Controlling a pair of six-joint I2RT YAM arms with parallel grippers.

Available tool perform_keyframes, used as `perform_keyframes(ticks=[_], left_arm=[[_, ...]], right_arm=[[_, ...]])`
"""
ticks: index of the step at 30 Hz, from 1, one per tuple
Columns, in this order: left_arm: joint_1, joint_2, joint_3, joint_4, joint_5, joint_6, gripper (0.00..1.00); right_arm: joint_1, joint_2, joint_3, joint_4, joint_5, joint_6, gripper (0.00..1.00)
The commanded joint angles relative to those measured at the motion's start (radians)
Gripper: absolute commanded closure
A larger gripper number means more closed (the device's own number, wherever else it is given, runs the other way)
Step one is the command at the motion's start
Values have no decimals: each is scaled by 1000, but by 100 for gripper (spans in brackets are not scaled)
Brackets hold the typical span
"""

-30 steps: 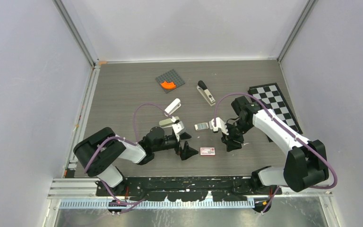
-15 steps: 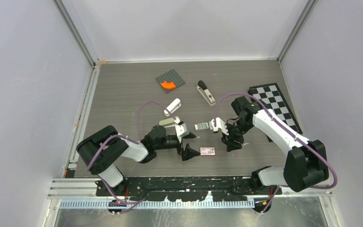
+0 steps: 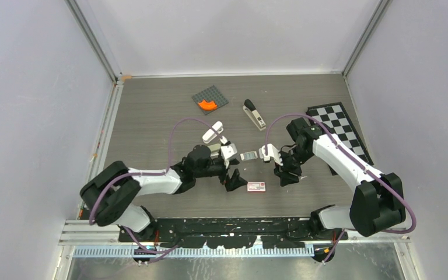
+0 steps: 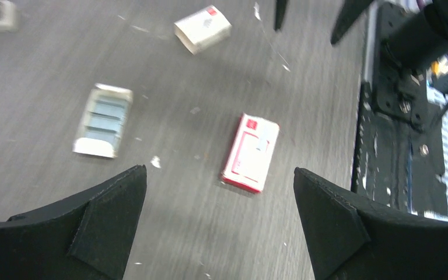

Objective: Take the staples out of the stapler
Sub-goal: Close the staple box at the center of the board.

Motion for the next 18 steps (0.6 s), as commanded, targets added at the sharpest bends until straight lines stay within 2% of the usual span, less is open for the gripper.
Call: perform_keyframes(ticks=[1,4,7,12,15,18], left_arm=[[37,-146,155,-384,-136,-18,2],[70,-191,265,-612,-192,-32,1],[89,-205,357,-751,-246,-40,0],[94,-206,353,-697,-242,-59,1],[111,-195,395,-750,-263,-54,1],[165,-170,451,-786,-203,-120,2]], right_arm=[[-13,-31,47,-17,-19,3,48],[-19,-41,56,-10,-19,28,47],[-27,-47,61,0,-11,52,47],[-30,-48,63,9,-8,70,47],[-31,-48,64,10,-5,76,47],[-31,-48,65,15,-2,82,46]])
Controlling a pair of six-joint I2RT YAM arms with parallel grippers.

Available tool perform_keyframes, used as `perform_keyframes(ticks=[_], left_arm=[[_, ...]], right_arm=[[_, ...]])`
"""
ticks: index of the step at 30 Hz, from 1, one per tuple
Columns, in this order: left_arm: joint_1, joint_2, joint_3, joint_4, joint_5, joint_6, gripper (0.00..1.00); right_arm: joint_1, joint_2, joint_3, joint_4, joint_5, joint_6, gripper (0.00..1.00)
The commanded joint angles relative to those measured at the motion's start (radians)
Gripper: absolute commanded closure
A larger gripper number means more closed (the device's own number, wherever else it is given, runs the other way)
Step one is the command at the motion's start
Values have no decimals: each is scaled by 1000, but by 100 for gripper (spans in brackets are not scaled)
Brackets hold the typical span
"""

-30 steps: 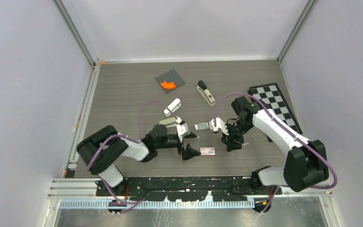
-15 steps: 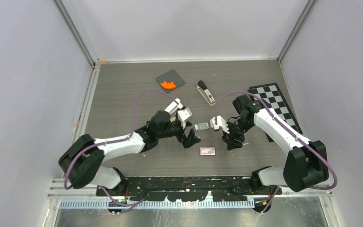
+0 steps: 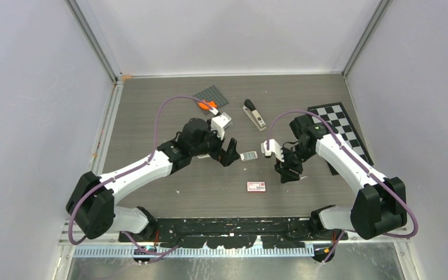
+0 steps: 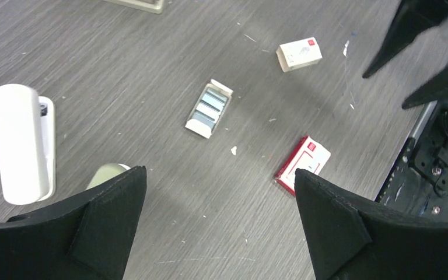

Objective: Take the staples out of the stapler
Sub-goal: Close the staple box at the center of the board.

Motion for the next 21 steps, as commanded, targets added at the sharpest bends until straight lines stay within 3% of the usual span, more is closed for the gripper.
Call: perform_keyframes(ticks=[1,6,10,14,17,21], left_arm=[[75,33,99,-54,67,-104,2],[121,100,154,-51,118,-192,6],[121,150,240,-172,-58,-222,12],[121,237,355,-285,-79,-172,14],[121,292,421,-351,-18,-108,14],[122,344,468,-369,-52,7,13]], right_arm=[[-4,-23,39,10,-4,23,46],[-3,-30,41,11,-9,27,46],[-3,-33,42,10,-16,28,45],[-5,-31,51,9,-16,36,44],[-10,-35,53,8,-16,41,44],[-15,-35,56,6,-16,42,44]])
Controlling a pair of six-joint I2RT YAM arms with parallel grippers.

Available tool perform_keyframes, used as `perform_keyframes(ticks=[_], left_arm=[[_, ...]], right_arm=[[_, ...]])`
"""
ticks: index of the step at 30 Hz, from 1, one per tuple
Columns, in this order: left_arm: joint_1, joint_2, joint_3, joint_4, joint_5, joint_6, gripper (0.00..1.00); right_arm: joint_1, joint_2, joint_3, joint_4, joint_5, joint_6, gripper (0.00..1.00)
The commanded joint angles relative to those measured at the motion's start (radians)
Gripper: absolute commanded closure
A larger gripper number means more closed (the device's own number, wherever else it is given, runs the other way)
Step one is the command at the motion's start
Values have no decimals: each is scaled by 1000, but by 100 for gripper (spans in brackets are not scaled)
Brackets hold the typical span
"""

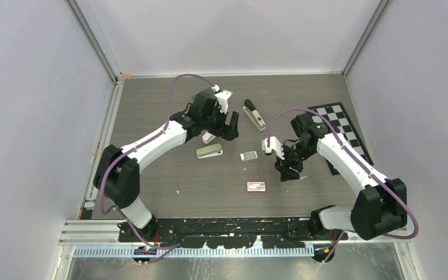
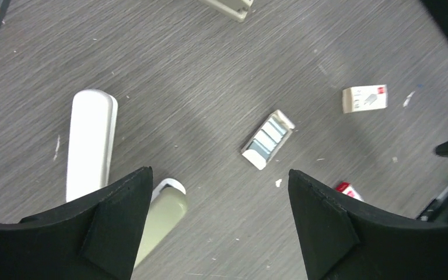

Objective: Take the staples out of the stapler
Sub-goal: Close the staple box at the center of the board, then pick up the stapler from the center of the board.

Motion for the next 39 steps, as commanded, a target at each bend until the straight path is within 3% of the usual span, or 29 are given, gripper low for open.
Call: perform_keyframes(ticks=[1,6,11,14,17,19,21,27,30,33,36,39], left_arm=[[-1,46,76,-88,-52,166,12],[32,119,161,-163,-161,279,9],[86,155,228,-210,-159,204,10],[117,150,226,-212,-126,-103,16],[117,95,87,-61,-43,-448,39],[107,43,-29,95,-61,-612,52],[103,4,-86,134,-133,-721,57],[29,-160,-179,-21,-347,-944,56],[-10,-244,-159,-166,-473,-1019,47],[-11,-285,-199,-207,-471,-1143,37],[-11,-267,-250,-209,-417,-1278,32],[-8,-217,-252,-198,-419,-1320,29]], right_arm=[[-8,-29,38,2,-18,11,44],[-10,-25,38,-1,-24,11,43],[-9,-18,39,-3,-29,11,43],[-10,-15,39,-4,-29,7,43],[-9,-13,40,-6,-29,7,43],[-9,-13,41,-7,-33,4,43],[-10,-16,41,-11,-37,3,43],[-9,-19,39,-12,-42,-3,43],[-9,-16,39,-21,-48,-9,43],[-10,-20,39,-21,-54,-14,43],[-9,-24,38,-22,-54,-16,43],[-9,-27,36,-23,-57,-19,43]])
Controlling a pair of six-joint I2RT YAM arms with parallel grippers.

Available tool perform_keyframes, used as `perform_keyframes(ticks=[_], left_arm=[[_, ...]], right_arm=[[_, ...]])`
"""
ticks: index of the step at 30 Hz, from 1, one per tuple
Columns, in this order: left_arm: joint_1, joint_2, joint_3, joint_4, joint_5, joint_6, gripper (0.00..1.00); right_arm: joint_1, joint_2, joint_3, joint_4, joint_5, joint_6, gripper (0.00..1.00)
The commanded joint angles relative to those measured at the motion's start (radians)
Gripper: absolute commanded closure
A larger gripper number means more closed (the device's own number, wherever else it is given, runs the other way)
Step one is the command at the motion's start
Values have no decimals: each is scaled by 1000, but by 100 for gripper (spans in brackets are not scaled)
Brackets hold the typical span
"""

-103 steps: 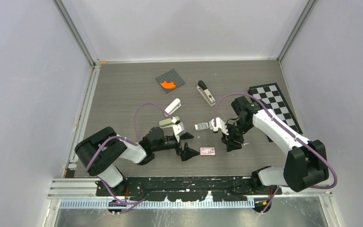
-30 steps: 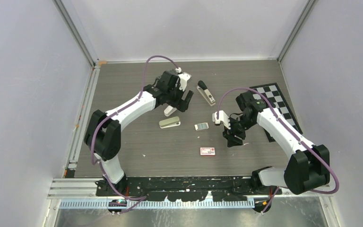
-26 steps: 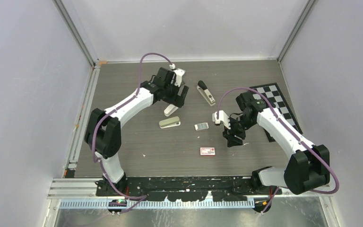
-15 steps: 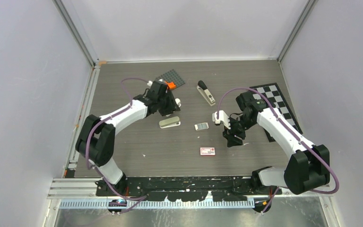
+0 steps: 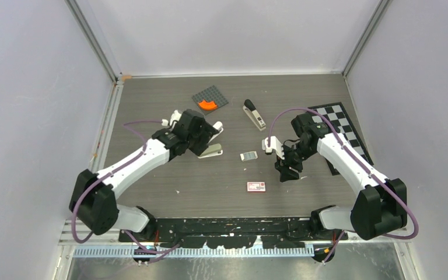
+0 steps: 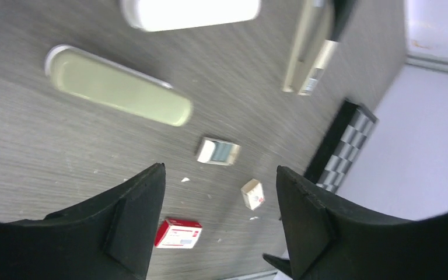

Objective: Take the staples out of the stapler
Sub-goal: Pick up the stapler from the center of the board.

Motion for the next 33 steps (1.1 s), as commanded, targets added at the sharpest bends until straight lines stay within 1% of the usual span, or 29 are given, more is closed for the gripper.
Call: perform_keyframes(ticks=[1,3,6,12,16,22,27,33], left_arm=[[5,99,-24,-39,-33,-155,27],[9,153,3,-42,-21,-150,25],[11,209,42,-80,-34,-162,17],[24,295,74,-59,-30,-174,16],[29,349,109,-74,-16,-177,18],[40,398,115,-57,20,-186,24],[40,362,75,-55,15,-178,31],[45,296,15,-77,-2,-128,36]], right_arm=[[-2,-28,34,-18,-33,-18,43],[-3,-31,33,-18,-36,-21,43],[-2,-33,31,-19,-38,-24,43],[-2,-31,28,-23,-43,-36,43],[-2,-29,26,-29,-48,-49,43],[-2,-30,23,-33,-48,-56,43],[-2,-32,22,-31,-47,-59,43],[-2,-35,22,-32,-48,-60,43]])
